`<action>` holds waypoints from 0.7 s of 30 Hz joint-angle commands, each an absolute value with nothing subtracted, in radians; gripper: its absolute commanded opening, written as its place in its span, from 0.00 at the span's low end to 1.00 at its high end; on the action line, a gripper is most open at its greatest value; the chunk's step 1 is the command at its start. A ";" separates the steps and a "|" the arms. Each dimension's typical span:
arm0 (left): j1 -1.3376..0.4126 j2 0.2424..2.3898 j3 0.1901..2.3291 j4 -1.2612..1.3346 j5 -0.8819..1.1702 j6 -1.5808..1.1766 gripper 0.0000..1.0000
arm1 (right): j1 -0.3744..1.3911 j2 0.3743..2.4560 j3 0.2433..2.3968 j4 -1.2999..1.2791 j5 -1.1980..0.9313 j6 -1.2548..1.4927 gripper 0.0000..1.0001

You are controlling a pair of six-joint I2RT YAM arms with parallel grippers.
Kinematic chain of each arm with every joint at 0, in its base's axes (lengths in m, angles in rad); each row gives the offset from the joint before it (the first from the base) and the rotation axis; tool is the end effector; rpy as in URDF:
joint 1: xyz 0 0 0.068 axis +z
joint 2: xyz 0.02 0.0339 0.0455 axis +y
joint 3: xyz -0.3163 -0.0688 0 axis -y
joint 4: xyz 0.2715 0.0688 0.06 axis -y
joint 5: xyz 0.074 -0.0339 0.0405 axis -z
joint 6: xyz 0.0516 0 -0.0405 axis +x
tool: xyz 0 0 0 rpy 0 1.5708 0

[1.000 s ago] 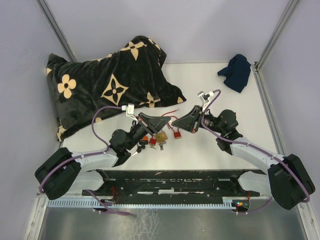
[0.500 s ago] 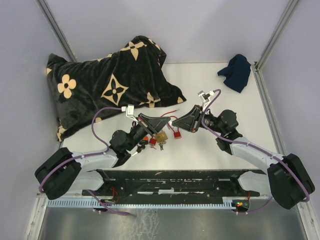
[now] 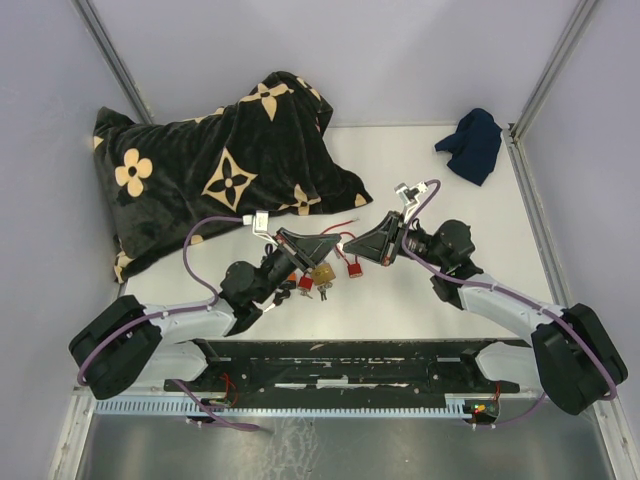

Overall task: Unlock with the key
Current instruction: Pick up the key from the center of the board.

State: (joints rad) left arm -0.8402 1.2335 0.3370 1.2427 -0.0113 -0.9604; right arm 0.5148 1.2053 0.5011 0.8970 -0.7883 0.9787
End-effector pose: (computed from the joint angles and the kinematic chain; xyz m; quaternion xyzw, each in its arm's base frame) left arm 0.1672 -0.1857 0.2800 -0.0391 0.5734 -0.6391 0.5110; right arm 0.2092 0.1604 0.3000 -0.1535 0.6394 0.6633 0.3572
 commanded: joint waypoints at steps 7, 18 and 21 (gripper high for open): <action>-0.845 1.080 0.378 0.854 -0.107 -0.937 0.53 | 0.488 1.116 0.455 0.810 -0.746 0.914 0.02; -0.845 1.070 0.621 0.151 -0.082 -0.802 0.72 | 0.387 1.007 0.318 0.670 -0.617 0.895 0.02; -0.851 1.160 0.717 0.014 -0.032 -0.770 0.73 | 0.374 0.986 0.275 0.629 -0.535 0.882 0.02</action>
State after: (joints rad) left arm -0.8421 1.0706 0.5949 0.2733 -0.0902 -0.8665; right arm 0.3908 1.0256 0.3149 0.6689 -0.6514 0.9115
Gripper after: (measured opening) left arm 0.721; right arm 0.026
